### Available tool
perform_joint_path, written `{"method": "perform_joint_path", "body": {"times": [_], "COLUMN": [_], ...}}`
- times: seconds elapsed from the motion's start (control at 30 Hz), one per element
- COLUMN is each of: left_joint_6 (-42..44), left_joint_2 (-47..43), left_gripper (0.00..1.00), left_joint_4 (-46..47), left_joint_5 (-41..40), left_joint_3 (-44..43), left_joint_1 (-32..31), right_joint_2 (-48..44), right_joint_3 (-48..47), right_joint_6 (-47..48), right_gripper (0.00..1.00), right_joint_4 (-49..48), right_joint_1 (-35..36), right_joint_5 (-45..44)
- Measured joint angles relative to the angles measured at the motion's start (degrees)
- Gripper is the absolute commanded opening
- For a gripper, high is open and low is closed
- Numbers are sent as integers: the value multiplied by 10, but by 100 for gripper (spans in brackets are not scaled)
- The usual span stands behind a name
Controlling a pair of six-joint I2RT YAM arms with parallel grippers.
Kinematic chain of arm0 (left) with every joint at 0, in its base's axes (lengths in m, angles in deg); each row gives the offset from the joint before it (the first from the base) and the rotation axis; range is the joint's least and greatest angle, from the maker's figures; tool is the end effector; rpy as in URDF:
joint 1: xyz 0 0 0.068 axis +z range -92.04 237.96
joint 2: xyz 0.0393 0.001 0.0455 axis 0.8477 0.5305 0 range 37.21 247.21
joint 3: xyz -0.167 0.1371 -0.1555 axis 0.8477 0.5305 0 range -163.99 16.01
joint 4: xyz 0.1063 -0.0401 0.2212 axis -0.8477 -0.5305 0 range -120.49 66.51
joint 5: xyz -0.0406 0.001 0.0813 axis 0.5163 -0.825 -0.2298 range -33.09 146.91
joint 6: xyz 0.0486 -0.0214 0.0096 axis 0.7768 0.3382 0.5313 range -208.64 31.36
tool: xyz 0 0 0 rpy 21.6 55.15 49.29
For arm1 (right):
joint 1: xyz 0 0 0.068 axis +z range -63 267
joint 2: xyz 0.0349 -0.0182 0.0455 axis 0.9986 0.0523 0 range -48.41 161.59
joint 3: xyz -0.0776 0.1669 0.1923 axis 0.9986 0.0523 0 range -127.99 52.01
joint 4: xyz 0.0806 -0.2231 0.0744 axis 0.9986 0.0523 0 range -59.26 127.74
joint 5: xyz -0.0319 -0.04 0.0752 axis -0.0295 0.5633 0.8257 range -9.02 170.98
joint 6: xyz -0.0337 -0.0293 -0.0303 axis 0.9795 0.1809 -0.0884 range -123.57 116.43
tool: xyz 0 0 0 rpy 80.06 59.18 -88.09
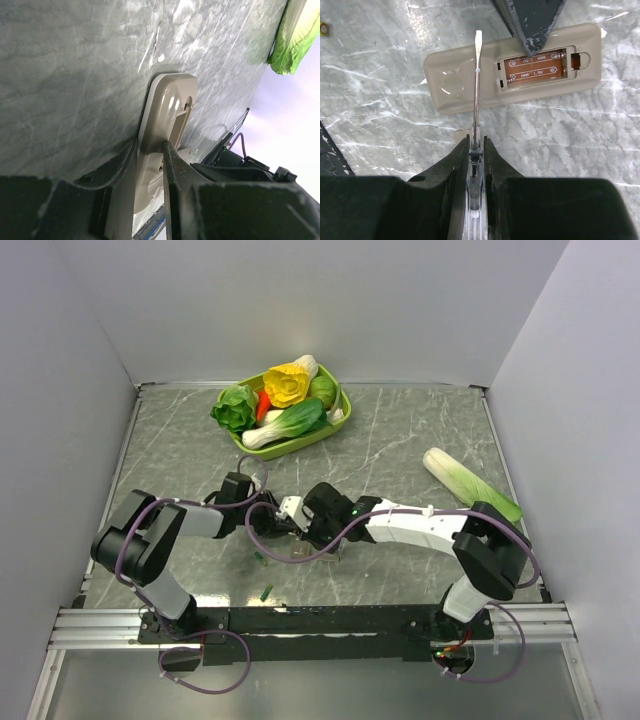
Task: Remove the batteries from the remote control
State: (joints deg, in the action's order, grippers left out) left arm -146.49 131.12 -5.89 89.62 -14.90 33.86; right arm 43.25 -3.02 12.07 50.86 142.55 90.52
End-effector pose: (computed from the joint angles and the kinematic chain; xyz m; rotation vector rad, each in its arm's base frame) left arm 0.2377 -0.1274 0.1172 -0.4584 2.5968 -1.2840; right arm 0.1697 0.2578 0.1894 -1.5734 2.0864 0.4711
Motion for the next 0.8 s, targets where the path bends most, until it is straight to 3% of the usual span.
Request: {"method": "perform_joint_path", "body": {"times": [0.13, 0.23, 0.4, 0.57, 0.63, 0.73, 0.8], "left_joint_6": [3, 12, 23, 20, 14, -7, -49], "left_joint_2": [-3, -9, -51, -111, -136, -174, -195], "left_gripper": [42, 58, 68, 84, 85, 73, 71], "left_joint_4": [-31, -71, -154, -224, -251, -313, -382], "left_joint_5": [-7, -33, -108, -185, -213, -284, -353], "left_joint_3": [-15, -37, -90, -119, -120, -121, -127], "left_joint_1": [-3, -9, -9, -1, 5, 11, 14], "right_joint_2": [-10, -37, -103, -148, -154, -154, -154], "right_joint_3": [0, 13, 55, 88, 98, 111, 119], "right_joint_6": [-15, -29, -54, -79, -98, -124, -142], "right_gripper": [0, 0, 0, 0, 0, 0, 0], "right_joint_4": [0, -4, -11, -25, -34, -44, -48], "right_joint_1": [0, 0, -1, -5, -8, -17, -24], "right_joint_5": [-13, -24, -40, -51, -64, -82, -92]}}
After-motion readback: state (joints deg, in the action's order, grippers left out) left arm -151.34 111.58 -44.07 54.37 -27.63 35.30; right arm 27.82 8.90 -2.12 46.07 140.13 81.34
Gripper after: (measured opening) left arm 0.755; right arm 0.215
